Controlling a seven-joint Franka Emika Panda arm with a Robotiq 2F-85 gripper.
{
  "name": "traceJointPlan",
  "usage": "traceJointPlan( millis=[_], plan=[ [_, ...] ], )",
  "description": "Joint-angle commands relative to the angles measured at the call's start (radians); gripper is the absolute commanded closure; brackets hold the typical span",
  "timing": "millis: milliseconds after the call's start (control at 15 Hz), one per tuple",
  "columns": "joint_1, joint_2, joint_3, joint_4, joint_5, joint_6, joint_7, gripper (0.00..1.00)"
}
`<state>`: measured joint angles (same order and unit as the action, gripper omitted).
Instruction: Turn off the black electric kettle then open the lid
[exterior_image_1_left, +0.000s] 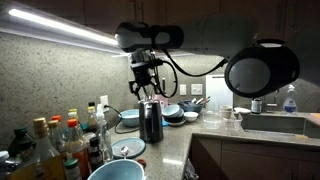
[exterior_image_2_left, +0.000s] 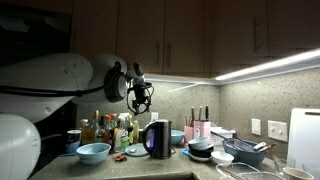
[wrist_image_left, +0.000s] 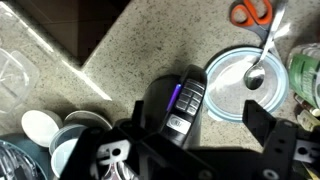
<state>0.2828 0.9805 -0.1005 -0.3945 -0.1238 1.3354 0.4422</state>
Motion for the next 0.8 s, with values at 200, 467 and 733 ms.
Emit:
traceJointPlan(
  millis=[200,467,733],
  plan=[
    [-0.033,-0.004,0.022,0.000,0.045,0.009,0.066,0.00],
    [-0.042,0.041,0.032,0.021,0.081,0.084,0.293,0.00],
    [-0.035,0.093,0.045,0.014,0.089,0.208,0.453,0.00]
  ],
)
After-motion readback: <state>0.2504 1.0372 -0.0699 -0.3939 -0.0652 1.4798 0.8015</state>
